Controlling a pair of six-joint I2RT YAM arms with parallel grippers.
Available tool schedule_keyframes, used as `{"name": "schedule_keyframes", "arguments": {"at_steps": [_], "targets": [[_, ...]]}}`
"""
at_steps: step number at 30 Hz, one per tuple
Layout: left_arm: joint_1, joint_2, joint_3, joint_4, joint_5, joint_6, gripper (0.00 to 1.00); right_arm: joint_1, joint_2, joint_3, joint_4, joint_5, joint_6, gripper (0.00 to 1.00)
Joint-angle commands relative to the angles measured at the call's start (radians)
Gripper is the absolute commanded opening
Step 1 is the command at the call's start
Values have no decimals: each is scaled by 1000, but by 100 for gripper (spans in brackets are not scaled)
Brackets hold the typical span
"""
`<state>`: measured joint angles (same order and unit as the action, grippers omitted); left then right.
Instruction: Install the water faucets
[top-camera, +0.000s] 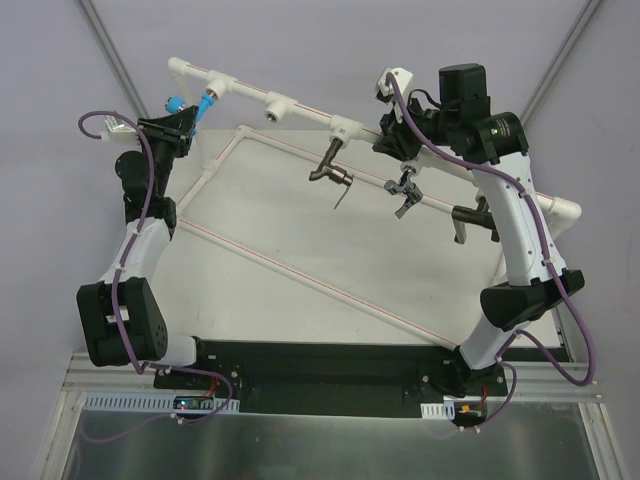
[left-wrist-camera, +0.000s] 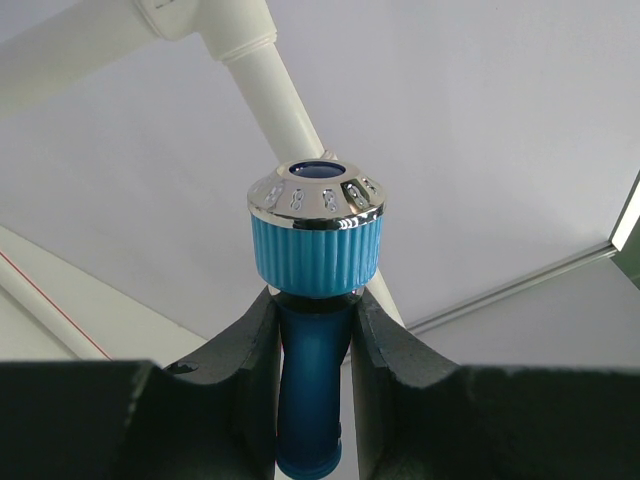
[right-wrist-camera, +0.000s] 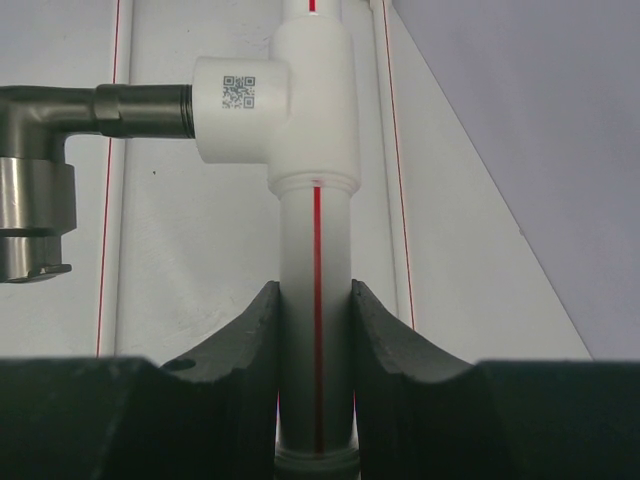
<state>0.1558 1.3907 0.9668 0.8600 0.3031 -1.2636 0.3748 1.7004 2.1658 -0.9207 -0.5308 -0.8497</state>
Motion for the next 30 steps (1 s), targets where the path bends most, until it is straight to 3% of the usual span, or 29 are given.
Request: {"name": "schedule_keyframes", "arguments": {"at_steps": [1,30], "targets": [[-21,22,-4,53,2,35,0,-8,-44,-9,-58,-40,-20,1],[-75,80,84,-35,4,251,0,-4,-47,-12,-67,-101,-25,1]]}}
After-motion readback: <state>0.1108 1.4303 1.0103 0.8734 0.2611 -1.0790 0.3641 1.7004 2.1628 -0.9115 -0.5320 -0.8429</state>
